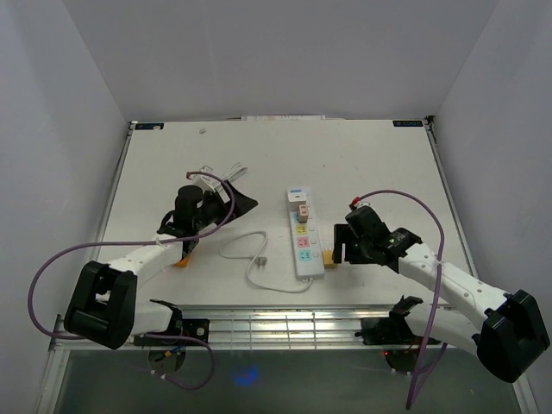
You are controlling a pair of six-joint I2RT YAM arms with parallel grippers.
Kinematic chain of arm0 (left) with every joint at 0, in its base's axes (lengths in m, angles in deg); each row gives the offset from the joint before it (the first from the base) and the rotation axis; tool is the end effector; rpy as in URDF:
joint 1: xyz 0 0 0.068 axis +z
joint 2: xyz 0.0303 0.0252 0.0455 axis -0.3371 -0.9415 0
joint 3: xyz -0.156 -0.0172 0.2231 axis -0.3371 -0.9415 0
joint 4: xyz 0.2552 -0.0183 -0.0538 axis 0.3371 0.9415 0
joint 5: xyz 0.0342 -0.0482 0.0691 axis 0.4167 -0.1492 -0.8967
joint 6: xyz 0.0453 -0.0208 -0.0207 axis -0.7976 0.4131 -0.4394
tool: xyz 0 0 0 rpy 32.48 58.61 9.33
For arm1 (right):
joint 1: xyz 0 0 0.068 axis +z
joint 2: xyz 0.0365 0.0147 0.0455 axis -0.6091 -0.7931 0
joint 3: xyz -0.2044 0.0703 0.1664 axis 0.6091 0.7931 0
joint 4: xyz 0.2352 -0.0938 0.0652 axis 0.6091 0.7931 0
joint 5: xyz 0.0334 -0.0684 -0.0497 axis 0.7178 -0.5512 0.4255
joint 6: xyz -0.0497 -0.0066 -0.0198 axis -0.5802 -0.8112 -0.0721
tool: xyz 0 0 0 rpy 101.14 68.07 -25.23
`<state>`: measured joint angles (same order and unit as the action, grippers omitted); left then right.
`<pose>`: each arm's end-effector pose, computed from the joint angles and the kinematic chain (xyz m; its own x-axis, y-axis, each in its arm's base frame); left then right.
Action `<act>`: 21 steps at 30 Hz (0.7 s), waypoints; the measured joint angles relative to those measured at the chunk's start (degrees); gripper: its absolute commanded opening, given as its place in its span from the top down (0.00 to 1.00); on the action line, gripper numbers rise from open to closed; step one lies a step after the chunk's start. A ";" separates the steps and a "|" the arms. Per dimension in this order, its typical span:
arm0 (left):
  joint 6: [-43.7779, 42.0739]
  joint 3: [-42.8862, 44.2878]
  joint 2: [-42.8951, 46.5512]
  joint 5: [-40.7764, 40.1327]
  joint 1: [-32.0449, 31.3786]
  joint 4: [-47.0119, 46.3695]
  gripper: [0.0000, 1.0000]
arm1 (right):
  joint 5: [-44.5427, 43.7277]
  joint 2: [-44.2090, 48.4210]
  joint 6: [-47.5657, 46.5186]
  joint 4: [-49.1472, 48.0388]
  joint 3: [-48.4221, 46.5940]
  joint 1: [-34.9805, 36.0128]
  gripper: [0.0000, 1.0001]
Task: Insert the plug
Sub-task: Pick up the plug from the center of the board.
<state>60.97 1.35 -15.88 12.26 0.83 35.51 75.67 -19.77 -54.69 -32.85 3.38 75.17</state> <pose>0.2508 -0.0980 0.2094 -0.6896 -0.4850 -0.5377 0.1327 0.6453 -0.7523 0.1584 0.1148 0.2141 -0.8285 0.0134 -0.5599 -0.1067 0.9776 0.1812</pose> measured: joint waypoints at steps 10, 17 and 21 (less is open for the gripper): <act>-3.61 -6.86 4.37 -0.22 0.00 -6.40 0.02 | -1.70 -2.27 1.29 -2.36 1.22 2.36 0.25; -4.98 -7.43 3.72 0.90 0.00 -9.40 0.02 | -2.93 -8.39 1.57 -3.85 0.92 2.99 0.29; -5.35 -7.43 3.72 1.01 0.00 -10.27 0.02 | -3.19 -10.51 1.49 -5.51 -0.15 3.87 0.29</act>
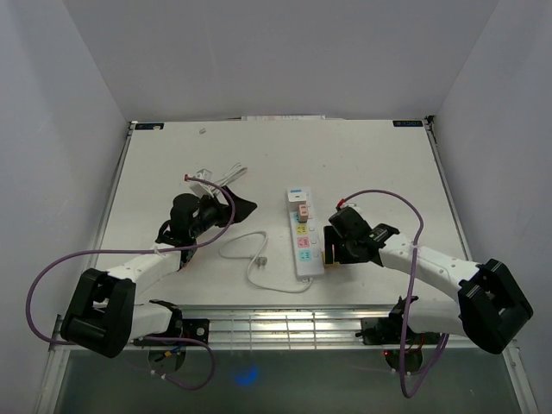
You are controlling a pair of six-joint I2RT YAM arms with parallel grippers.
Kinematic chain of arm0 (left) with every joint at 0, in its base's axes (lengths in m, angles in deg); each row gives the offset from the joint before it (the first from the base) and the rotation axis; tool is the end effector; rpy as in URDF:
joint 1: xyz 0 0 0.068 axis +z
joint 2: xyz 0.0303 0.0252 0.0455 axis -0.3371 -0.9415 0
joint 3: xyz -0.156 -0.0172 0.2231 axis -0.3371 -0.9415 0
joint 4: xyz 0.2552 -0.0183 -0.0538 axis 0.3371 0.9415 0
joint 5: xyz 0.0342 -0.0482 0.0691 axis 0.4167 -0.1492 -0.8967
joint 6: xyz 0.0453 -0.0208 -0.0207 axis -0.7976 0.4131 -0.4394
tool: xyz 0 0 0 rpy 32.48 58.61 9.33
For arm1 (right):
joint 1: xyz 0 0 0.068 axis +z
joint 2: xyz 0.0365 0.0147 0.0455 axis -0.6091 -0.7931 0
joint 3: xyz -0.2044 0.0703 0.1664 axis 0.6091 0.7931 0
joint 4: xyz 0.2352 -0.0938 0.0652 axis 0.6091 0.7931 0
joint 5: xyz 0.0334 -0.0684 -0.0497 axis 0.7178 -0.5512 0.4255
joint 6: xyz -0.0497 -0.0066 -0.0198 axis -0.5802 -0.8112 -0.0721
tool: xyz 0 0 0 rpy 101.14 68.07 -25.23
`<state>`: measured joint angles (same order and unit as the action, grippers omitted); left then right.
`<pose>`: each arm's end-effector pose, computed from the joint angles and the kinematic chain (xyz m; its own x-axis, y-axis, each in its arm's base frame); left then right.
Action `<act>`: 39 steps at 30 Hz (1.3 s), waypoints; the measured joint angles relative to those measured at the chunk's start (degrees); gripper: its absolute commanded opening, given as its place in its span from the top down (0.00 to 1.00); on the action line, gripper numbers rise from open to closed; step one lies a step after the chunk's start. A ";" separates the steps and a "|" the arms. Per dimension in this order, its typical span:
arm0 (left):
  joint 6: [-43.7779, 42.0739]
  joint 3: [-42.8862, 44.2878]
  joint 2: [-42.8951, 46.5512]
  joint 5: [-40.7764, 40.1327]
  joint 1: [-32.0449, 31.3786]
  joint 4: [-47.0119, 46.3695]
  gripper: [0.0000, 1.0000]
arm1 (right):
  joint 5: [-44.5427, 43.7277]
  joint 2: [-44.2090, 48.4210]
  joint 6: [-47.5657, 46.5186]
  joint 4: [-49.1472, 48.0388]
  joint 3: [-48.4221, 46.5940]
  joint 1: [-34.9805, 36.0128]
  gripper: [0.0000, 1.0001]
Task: Insert the plug
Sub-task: Pick up the plug from the center of the board.
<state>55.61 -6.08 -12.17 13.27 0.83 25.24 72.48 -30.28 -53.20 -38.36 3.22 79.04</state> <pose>0.2317 -0.0921 0.2012 -0.6143 -0.4390 -0.6556 0.2820 0.6538 -0.7021 0.1704 0.1403 0.1864 -0.8499 -0.0415 -0.5253 -0.1167 0.9870 0.1108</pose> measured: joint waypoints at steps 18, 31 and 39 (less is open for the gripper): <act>-0.17 0.00 0.00 0.24 0.00 -0.37 0.02 | -1.79 -5.27 1.40 -1.25 -1.09 3.19 0.31; -0.15 0.00 -0.11 0.46 0.00 -0.37 0.02 | -3.43 -5.46 -1.14 -3.23 -1.03 3.30 0.38; -0.17 0.00 -0.11 0.50 0.00 -0.37 0.02 | -2.80 -5.35 -3.82 -5.92 -0.66 3.30 0.40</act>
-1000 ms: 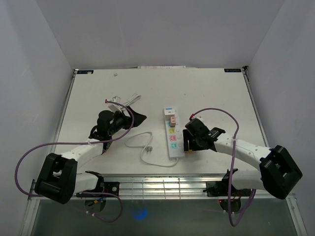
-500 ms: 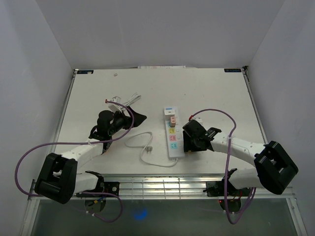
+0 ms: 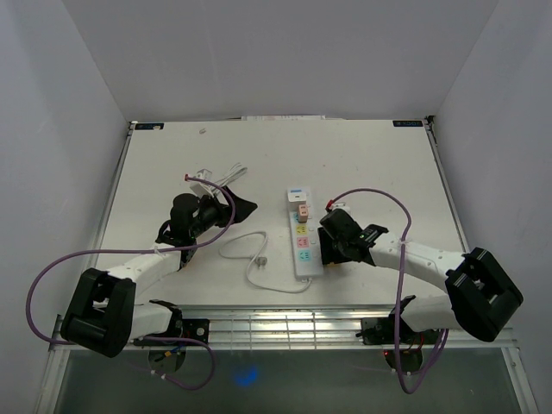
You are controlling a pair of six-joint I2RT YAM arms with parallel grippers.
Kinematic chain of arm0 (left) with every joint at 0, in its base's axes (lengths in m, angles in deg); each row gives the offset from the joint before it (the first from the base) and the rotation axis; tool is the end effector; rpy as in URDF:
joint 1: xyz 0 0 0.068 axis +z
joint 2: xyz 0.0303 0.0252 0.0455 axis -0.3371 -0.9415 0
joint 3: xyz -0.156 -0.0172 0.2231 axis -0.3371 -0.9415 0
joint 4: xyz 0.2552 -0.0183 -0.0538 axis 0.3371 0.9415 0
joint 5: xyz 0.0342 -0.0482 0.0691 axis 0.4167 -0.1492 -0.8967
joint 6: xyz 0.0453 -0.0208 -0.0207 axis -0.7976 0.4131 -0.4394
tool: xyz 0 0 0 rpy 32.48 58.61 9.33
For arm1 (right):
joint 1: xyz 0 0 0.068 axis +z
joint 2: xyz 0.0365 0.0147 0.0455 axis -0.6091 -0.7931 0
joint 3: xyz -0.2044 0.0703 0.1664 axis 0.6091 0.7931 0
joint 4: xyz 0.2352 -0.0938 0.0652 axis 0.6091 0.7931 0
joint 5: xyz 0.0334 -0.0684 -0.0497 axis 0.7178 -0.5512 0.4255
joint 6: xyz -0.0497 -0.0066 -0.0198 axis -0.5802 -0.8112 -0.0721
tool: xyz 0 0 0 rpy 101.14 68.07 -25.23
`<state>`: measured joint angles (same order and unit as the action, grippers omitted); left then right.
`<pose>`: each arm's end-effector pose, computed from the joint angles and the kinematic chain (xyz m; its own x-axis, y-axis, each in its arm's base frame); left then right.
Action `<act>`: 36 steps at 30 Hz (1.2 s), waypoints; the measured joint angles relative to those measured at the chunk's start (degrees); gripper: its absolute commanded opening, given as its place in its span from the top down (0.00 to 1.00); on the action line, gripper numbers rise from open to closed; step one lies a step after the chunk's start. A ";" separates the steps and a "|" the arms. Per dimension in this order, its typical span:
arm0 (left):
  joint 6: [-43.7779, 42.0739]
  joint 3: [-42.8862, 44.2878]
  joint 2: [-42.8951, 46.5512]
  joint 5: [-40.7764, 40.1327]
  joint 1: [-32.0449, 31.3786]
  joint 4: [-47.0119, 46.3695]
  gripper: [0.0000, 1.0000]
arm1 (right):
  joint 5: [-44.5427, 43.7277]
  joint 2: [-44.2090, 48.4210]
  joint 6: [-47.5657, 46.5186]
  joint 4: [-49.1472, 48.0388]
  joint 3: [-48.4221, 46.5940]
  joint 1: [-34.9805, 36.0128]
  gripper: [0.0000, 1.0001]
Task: Insert the plug
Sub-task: Pick up the plug from the center of the board.
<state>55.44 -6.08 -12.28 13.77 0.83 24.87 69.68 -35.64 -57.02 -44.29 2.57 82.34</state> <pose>0.2318 -0.0924 0.2015 -0.6149 -0.4345 -0.6581 0.2917 0.6500 -0.7017 0.1759 0.1613 0.1761 -0.8118 -0.1430 -0.5661 -0.2079 0.9768 0.0513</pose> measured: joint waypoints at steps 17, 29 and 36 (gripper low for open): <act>0.02 0.00 -0.11 0.59 0.00 -0.02 0.02 | 1.27 2.40 0.11 -2.23 3.89 0.00 0.48; 3.43 0.74 0.11 2.12 0.00 2.23 0.02 | 0.68 6.01 -0.96 0.09 2.93 0.20 0.56; 6.45 4.11 4.13 1.22 0.02 9.09 0.02 | 0.37 10.38 -3.02 0.98 0.92 0.22 0.57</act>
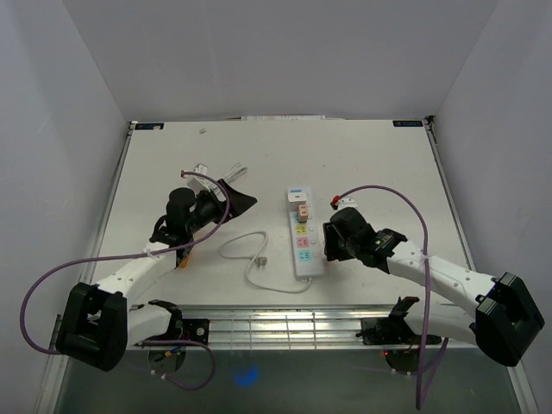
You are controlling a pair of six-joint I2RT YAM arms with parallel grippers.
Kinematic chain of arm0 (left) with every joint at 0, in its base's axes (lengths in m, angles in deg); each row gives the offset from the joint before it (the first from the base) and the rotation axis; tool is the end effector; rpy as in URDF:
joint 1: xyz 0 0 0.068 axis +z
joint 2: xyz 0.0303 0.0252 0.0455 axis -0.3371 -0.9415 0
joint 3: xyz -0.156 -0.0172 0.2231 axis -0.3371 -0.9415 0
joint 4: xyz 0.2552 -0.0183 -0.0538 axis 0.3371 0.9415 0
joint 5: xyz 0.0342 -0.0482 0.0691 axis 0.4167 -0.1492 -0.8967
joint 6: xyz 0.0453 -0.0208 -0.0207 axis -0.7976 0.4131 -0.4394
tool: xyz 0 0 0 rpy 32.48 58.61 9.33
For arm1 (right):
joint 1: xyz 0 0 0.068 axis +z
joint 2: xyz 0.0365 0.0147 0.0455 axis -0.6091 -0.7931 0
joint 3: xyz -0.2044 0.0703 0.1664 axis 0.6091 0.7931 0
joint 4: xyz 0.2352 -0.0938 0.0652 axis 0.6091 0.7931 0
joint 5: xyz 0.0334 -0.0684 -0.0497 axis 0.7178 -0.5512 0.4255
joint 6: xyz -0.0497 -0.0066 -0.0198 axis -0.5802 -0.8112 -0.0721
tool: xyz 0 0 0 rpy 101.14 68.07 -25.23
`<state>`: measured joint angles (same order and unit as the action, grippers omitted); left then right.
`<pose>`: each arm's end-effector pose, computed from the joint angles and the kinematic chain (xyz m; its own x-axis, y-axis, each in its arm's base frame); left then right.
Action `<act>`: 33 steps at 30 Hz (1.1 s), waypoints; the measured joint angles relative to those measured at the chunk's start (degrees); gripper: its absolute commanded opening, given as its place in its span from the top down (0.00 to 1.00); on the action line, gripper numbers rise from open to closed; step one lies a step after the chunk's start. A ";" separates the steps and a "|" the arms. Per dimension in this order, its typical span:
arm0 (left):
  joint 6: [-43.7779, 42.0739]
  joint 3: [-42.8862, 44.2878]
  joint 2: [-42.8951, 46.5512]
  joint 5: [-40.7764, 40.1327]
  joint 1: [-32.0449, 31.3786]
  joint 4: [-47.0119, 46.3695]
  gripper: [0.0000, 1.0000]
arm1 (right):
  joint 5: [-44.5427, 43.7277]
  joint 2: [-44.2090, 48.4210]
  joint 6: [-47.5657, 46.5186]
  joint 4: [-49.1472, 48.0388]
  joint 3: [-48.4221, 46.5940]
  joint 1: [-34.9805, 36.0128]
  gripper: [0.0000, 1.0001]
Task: Insert the plug
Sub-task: Pick up the plug from the center of the board.
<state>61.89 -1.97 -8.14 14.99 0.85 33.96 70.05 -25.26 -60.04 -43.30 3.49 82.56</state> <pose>0.2296 -0.0923 0.2254 -0.6628 -0.4925 -0.5641 0.2204 0.5917 -0.7755 0.1620 0.1490 0.2081 -0.7362 -0.1334 -0.6635 -0.2638 0.9594 0.0998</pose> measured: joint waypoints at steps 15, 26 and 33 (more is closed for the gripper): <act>4.81 6.16 -4.33 10.93 -0.24 4.70 0.02 | 1.84 2.05 -5.14 -0.26 -1.95 0.00 0.60; 5.73 10.73 -6.88 11.72 -9.29 6.47 0.02 | 5.18 2.03 -7.34 -2.14 -3.43 0.00 0.60; 7.06 14.71 -12.28 12.04 -12.24 6.60 0.02 | 7.08 2.16 -8.79 -3.85 -3.91 0.09 0.60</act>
<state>68.95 12.74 -20.43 27.04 -11.39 40.56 77.13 -23.09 -68.83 -47.15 -0.43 82.65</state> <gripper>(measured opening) 0.979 0.525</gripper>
